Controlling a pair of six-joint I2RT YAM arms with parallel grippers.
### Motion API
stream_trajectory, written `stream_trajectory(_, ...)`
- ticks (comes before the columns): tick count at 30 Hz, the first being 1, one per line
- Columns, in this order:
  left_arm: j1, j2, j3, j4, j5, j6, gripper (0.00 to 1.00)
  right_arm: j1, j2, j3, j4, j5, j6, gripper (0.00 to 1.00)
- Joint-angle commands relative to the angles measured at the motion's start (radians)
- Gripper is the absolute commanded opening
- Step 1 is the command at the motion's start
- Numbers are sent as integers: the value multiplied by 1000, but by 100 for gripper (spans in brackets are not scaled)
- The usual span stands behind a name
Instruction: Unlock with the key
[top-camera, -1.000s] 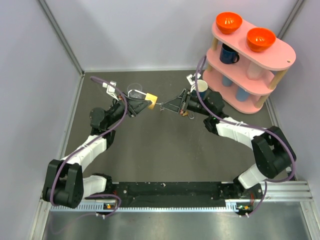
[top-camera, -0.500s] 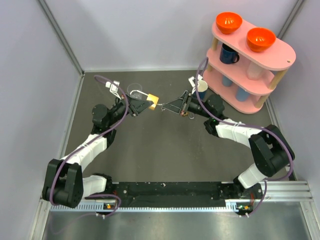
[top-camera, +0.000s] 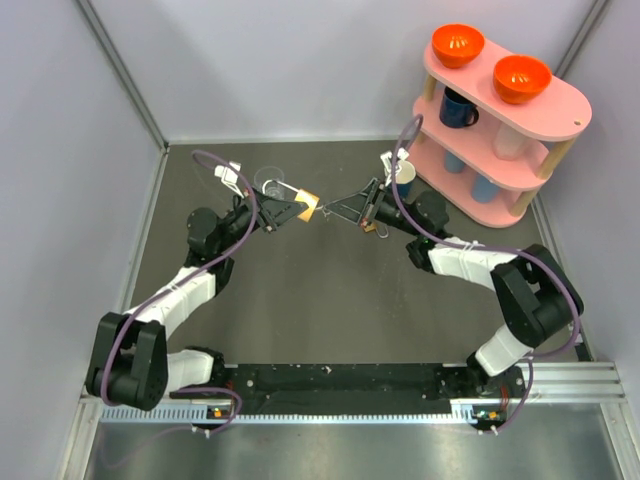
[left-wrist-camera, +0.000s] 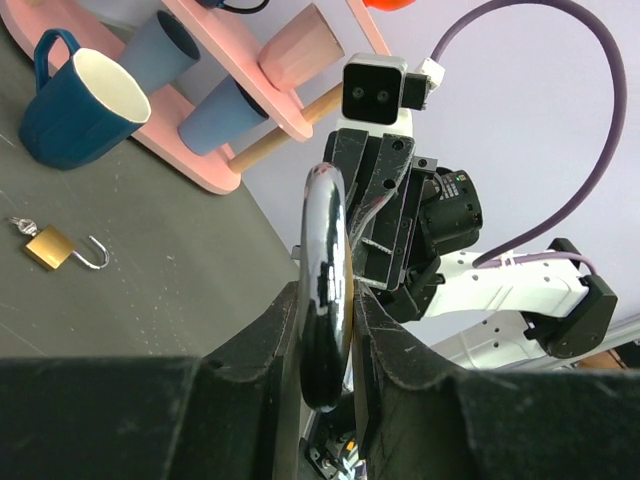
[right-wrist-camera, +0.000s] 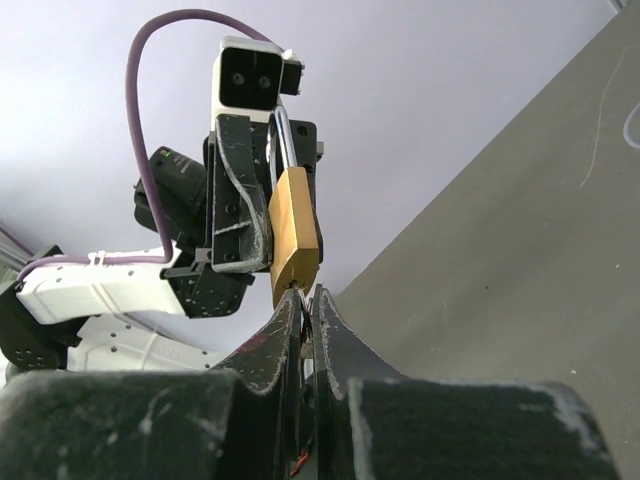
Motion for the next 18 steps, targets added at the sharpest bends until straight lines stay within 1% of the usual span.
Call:
stream_trajectory(1,-37,5,-6,145,43,-53,0,30,9,11,125,-27,27,0)
stream_trajectory(9,-37,-1,-11,197,39,-71,0,44,9,-5,102,-26,-4,0)
stream_trajectory(18,-32,-12,-26,227,21,-50,0,83,18,-9,85,-41,-39,0)
